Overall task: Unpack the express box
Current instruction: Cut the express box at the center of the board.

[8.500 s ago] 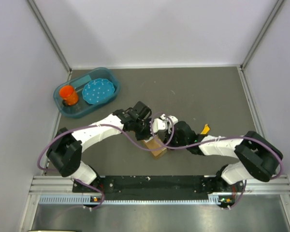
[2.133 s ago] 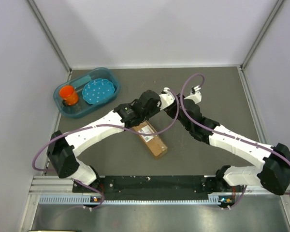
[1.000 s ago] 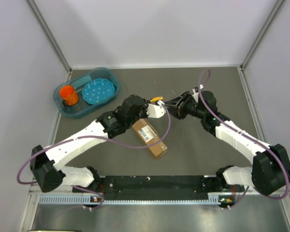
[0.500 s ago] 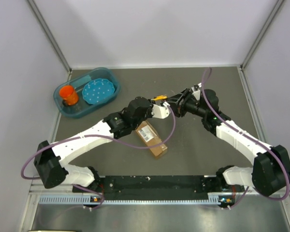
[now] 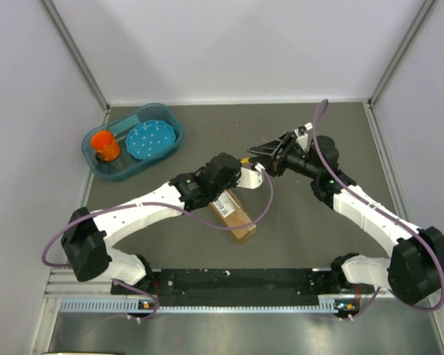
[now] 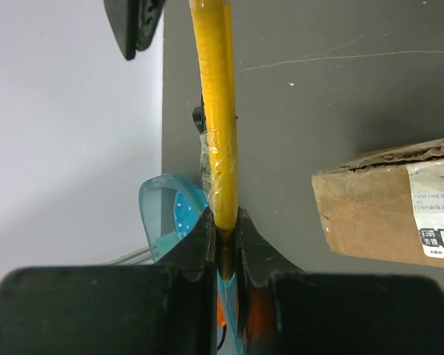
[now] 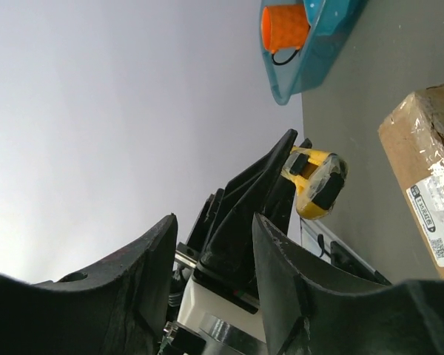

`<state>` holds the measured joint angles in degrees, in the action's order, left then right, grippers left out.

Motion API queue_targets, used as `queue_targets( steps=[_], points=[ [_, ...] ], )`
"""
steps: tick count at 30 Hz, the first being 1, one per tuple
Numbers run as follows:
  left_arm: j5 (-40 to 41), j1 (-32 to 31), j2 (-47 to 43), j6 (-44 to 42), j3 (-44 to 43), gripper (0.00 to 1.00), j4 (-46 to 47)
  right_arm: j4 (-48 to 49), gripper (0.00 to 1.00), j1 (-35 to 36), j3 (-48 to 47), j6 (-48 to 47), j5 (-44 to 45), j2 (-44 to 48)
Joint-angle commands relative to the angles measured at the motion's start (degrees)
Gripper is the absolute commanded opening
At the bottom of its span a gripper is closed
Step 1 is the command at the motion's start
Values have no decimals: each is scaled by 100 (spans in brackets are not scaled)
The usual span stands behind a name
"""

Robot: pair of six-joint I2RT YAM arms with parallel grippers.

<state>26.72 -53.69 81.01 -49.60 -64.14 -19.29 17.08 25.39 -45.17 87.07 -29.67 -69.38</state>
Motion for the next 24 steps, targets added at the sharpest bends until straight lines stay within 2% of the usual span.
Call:
queue_targets(
  steps=[1,8,12,15,24],
  points=[
    [-44,-27,-50,144,-186,0,22,-265,46,98,-457,-181,-4,-110],
    [17,-45,-50,100,-292,0,-22,-715,46,116,-458,-155,14,-321],
    [193,-54,-68,-23,-231,0,267,-829,46,133,-441,-94,-65,-357],
    [210,-141,-121,-93,-222,0,338,-549,47,133,-273,134,32,-444],
    [466,-396,-226,-339,-82,0,549,-214,48,203,-562,337,-56,-883]
  ],
)
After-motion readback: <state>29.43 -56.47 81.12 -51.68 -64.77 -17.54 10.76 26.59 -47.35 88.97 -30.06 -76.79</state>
